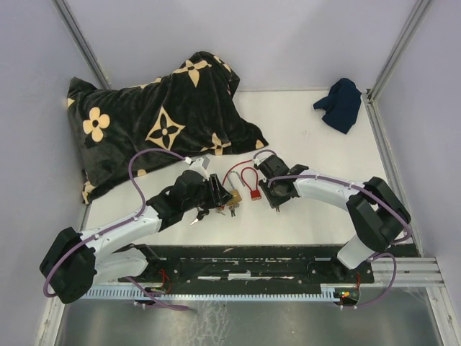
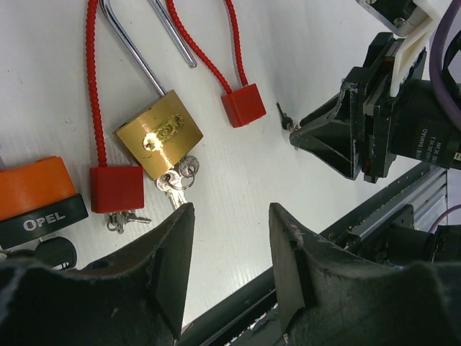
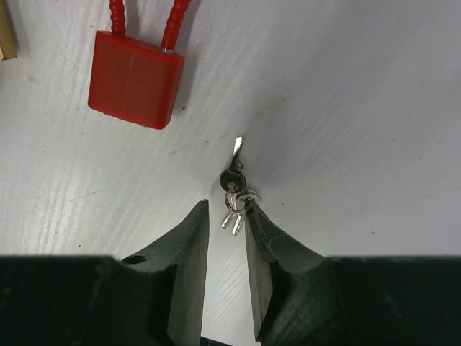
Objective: Unlock with the key
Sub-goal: Pick up the key from the center of the board.
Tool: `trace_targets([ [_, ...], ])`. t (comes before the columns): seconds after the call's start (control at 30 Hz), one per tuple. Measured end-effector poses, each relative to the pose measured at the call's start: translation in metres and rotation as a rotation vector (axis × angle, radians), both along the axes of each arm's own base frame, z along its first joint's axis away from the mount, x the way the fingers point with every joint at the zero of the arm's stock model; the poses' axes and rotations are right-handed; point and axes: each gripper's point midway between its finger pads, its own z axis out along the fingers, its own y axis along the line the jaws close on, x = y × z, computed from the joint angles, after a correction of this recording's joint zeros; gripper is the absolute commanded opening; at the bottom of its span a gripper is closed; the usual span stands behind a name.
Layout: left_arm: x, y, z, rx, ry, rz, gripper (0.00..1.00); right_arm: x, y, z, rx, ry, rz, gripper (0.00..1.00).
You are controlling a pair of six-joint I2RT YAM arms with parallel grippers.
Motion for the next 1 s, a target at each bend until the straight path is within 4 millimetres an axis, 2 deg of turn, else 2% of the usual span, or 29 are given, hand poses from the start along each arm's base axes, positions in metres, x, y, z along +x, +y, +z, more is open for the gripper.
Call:
trace_targets([
  [0.5, 0.000, 0.000, 0.000, -0.001, 0.001, -0.003, 0.53, 0.007, 0.004, -0.012, -0.051, 0.038, 0.007, 0.26],
  [0.83, -0.003, -0.005, 0.002, -0.021, 0.006, -0.028, 0.53, 0.004, 0.005, -0.009, -0.040, 0.041, -0.020, 0.08],
  [1.0, -0.005, -0.013, 0.009, -0.072, 0.012, -0.045, 0.52, -0.005, 0.006, -0.005, -0.027, 0.024, 0.003, 0.02],
])
